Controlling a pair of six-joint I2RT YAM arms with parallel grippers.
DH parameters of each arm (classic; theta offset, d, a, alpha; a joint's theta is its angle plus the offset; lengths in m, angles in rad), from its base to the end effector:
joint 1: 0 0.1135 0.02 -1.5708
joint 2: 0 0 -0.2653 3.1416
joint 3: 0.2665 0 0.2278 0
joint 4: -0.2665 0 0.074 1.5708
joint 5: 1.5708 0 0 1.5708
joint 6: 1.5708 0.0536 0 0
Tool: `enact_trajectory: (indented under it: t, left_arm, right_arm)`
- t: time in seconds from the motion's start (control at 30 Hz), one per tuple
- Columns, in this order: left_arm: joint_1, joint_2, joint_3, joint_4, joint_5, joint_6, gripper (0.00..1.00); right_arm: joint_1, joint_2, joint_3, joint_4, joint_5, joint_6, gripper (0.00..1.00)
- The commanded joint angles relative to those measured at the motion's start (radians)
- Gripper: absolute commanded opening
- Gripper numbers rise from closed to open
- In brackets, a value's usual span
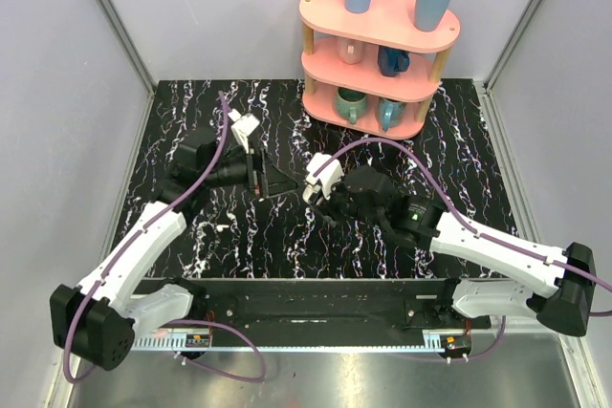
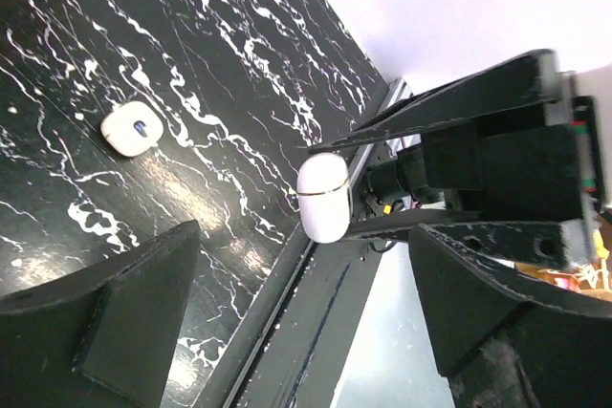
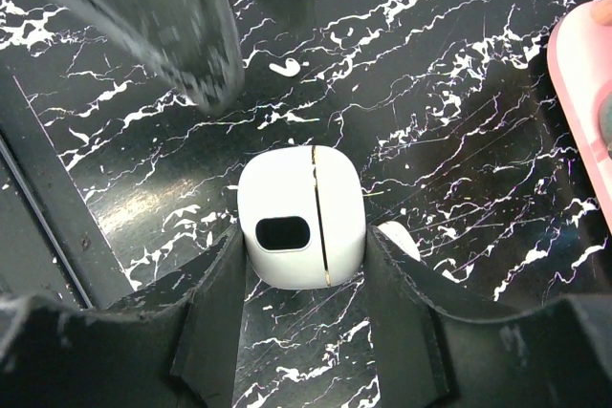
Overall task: Insert the wireless bluetooth earbuds into the charging case
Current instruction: Pass from the right arm to the left
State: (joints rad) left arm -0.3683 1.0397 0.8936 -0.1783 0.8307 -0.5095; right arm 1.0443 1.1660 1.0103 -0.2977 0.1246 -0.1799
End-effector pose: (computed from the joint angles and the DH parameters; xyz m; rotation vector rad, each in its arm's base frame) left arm 0.1874 -0.1148 0.3345 0.4741 1.9683 -1.3599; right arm 0.1345 0.2182 0.3268 -1.1094 1.7191 0.4195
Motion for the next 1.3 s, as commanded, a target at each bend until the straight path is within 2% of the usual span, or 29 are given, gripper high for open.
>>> enact_trajectory:
  t: [0.0, 0.27, 0.3, 0.33, 0.47, 0.7, 1.1, 1.17, 1.2, 1.27]
  left_arm:
    - [-0.055, 0.037, -0.018, 0.066, 0.012, -0.034, 0.93]
    - [-0.112, 0.094, -0.001, 0.100, -0.016, -0.046, 0.88]
    - [-0.112, 0.105, -0.004, 0.100, -0.009, -0.044, 0.79]
    - [-0.113, 0.109, -0.005, 0.100, -0.007, -0.044, 0.74]
    - [-0.121, 0.123, -0.022, 0.157, -0.016, -0.075, 0.73]
    - [-0.133, 0.138, -0.039, 0.197, 0.001, -0.101, 0.60]
    - [-0.133, 0.131, -0.039, 0.112, 0.065, -0.054, 0.56]
    - [-0.135, 0.134, -0.041, 0.121, 0.067, -0.055, 0.53]
    - [-0.135, 0.144, -0.039, 0.125, 0.065, -0.058, 0.47]
    - [-0.135, 0.152, -0.027, 0.125, 0.064, -0.063, 0.46]
  right_arm:
    - [0.020, -0.038, 0.021, 0.046, 0.033, -0.021, 0.33]
    - [0.028, -0.035, 0.017, 0.054, 0.033, -0.016, 0.33]
    - [0.031, -0.035, 0.016, 0.054, 0.033, -0.015, 0.33]
    - [0.030, -0.037, 0.014, 0.054, 0.035, -0.015, 0.33]
    - [0.031, -0.039, 0.010, 0.061, 0.030, -0.012, 0.33]
    - [0.033, -0.042, 0.004, 0.065, 0.035, -0.012, 0.33]
    - [0.033, -0.054, -0.006, 0.072, 0.064, -0.012, 0.33]
    - [0.036, -0.052, -0.004, 0.072, 0.058, -0.012, 0.33]
    - [0.034, -0.052, -0.004, 0.074, 0.058, -0.012, 0.33]
    - [0.034, -0.051, -0.004, 0.071, 0.055, -0.009, 0.33]
